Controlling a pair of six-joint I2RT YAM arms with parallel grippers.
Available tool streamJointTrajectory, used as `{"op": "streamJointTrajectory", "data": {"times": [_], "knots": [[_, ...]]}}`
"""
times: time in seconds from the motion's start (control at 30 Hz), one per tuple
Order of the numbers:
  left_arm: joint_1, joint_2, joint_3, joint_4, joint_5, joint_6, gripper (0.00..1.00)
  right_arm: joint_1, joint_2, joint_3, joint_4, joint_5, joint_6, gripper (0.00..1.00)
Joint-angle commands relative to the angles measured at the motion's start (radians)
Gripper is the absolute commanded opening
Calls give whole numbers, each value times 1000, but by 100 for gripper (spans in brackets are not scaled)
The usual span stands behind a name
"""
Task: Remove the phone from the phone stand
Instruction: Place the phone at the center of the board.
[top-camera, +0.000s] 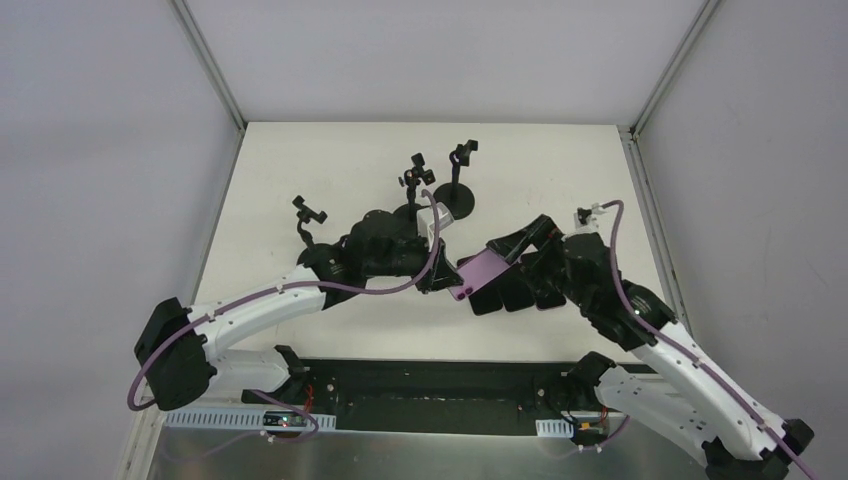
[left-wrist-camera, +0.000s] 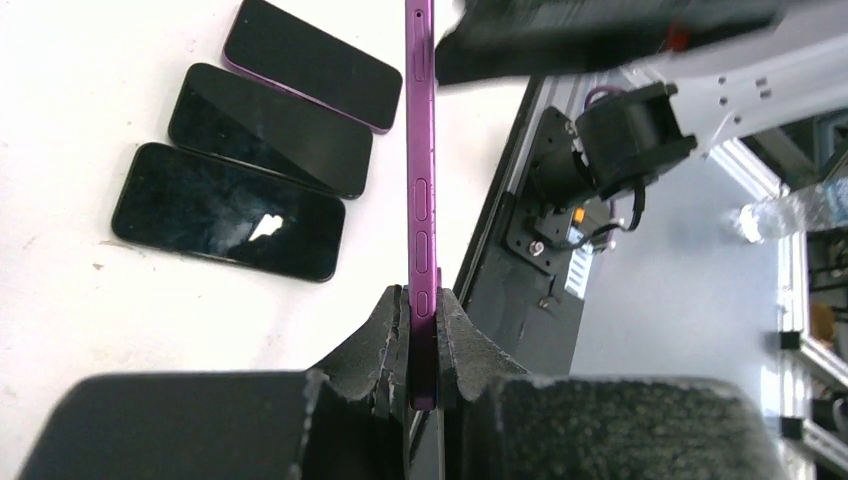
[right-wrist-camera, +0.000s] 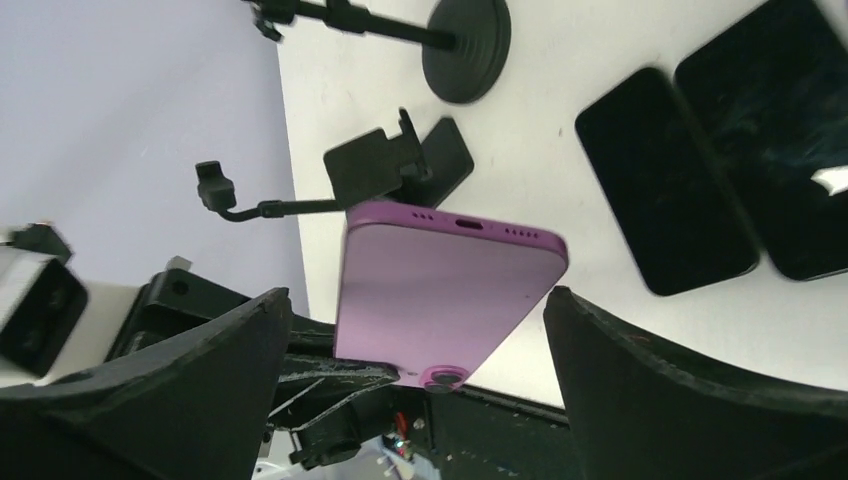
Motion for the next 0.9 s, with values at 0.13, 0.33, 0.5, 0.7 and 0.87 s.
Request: {"op": "streamJointTrajectory", "data": {"times": [0.13,0.33,0.5,0.7,0.87], "knots": [[-9,-157,-82,22,-30,234,0,-10,-109,182,-220,94,-392,99],[-8,-240,-108,-16,17,419,0,-12,-65,240,-268,-162,-491,99],[-6,-308,-110,-121,68,636,0,-11,7,305,-357,-273,-544,99],[-9,-393,-119,-347,89,1092,0,-11,24,305,-368,-332,-560,99],[-8,-479,-160,-349,45,1277,0,-12,10,257,-288,-494,-585,99]]}}
